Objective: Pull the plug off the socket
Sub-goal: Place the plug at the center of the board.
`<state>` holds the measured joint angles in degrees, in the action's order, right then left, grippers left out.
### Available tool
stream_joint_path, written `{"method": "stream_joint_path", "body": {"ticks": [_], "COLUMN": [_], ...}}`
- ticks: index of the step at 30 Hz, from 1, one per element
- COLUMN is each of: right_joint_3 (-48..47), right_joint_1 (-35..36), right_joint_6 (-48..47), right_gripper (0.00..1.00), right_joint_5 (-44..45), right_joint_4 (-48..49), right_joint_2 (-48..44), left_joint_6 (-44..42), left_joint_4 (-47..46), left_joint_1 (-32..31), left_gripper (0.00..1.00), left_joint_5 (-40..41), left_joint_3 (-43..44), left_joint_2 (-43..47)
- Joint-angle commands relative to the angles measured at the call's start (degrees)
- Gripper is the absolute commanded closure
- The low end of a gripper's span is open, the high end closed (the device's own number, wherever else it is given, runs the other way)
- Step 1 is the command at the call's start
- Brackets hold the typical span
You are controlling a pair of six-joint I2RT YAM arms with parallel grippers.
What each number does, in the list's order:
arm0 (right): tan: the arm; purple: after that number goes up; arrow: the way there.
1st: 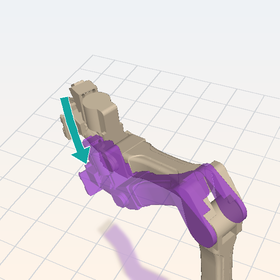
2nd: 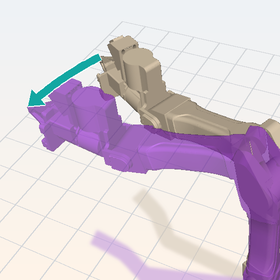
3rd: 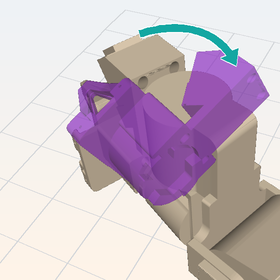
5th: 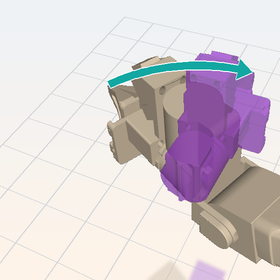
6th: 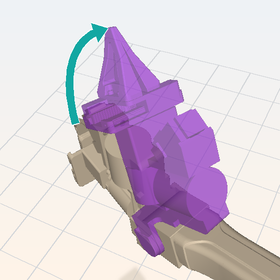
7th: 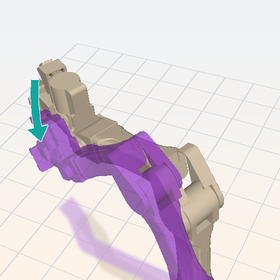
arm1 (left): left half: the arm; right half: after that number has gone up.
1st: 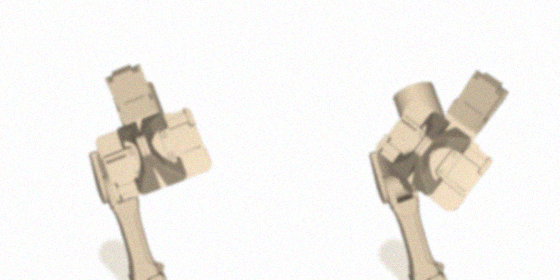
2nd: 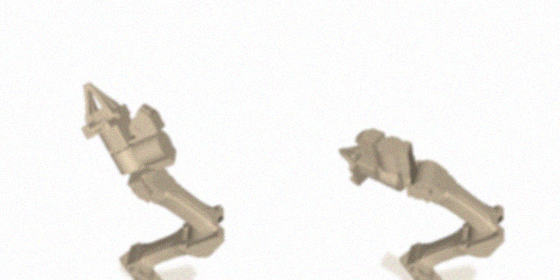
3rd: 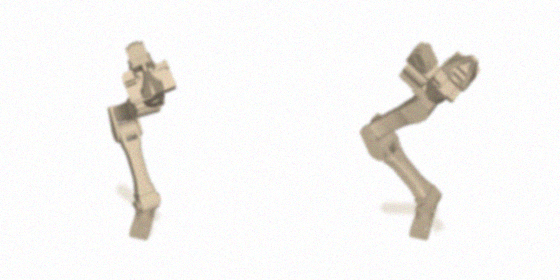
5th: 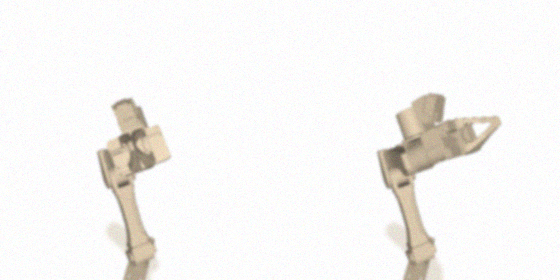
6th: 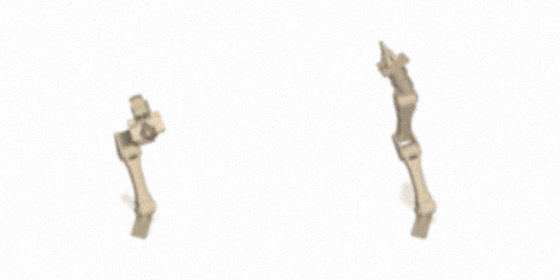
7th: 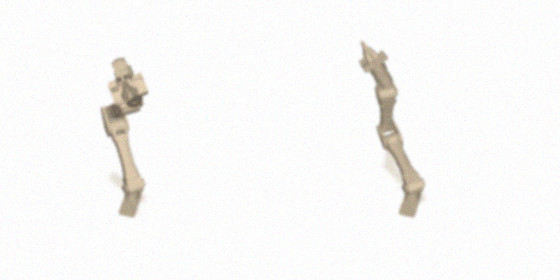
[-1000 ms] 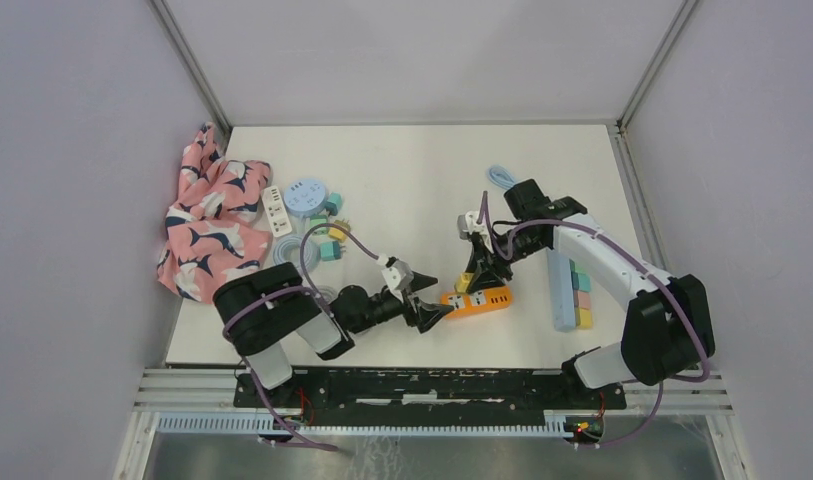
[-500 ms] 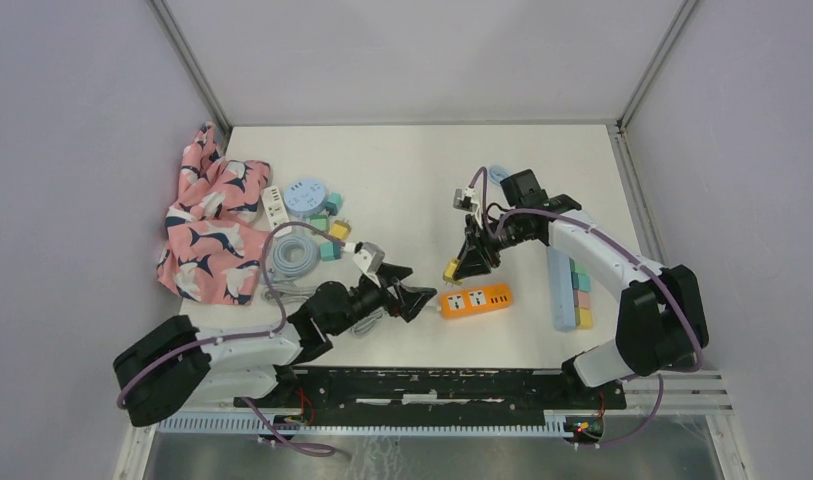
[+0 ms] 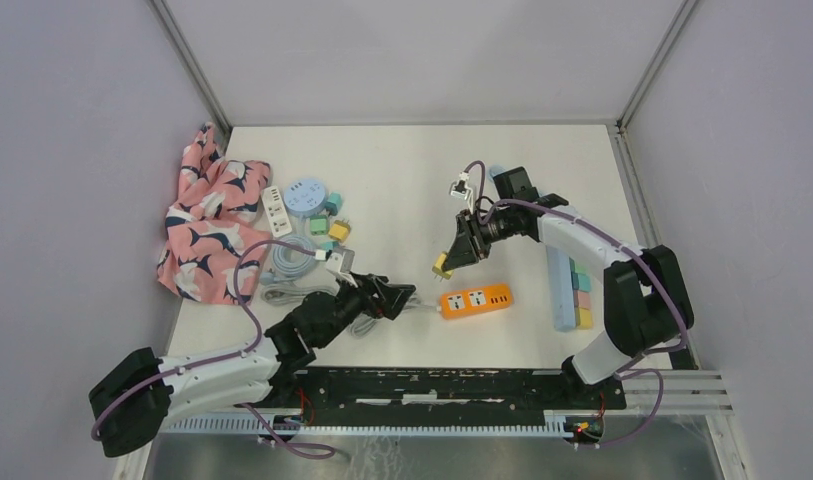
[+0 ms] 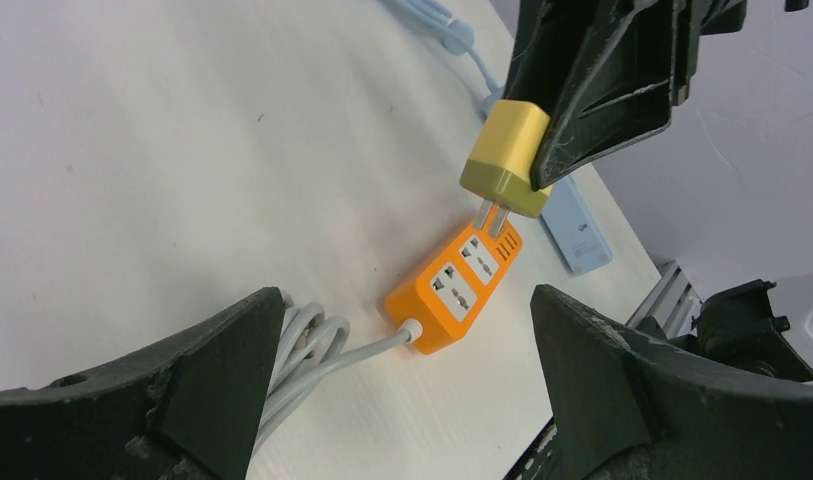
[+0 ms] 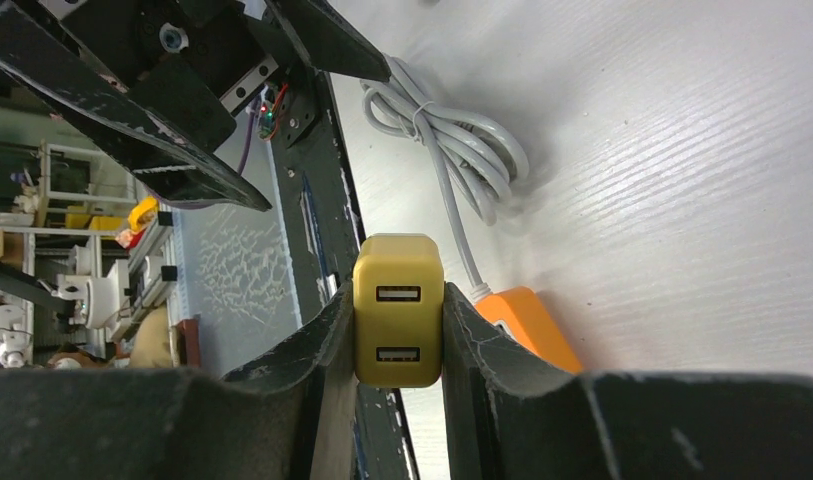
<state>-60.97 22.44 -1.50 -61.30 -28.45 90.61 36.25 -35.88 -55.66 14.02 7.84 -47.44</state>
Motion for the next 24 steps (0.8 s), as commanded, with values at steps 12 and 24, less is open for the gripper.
{"method": "stream_joint_path", "body": {"ticks": [12, 24], "right_joint_3": [-3.13, -4.31], "right_joint_1": [-0.19, -0.19], "right_joint_6": [7.06, 7.26], "right_gripper": [0.9, 0.86], "right_joint_5": [-1.33, -1.63], "right_joint_4": [1.74, 0.15], "right_joint_2": [5.85, 8.2], "left_joint_6": [5.76, -1.73], "left_joint_4": [20.05, 34.01], "left_joint_1": [-0.46, -12.81], "left_gripper": [0.01, 0.0], "left_joint_5": [2.49, 20.82], "left_joint_3": [15.32, 34.96], "left_joint_2": [-9.49, -27.59]}}
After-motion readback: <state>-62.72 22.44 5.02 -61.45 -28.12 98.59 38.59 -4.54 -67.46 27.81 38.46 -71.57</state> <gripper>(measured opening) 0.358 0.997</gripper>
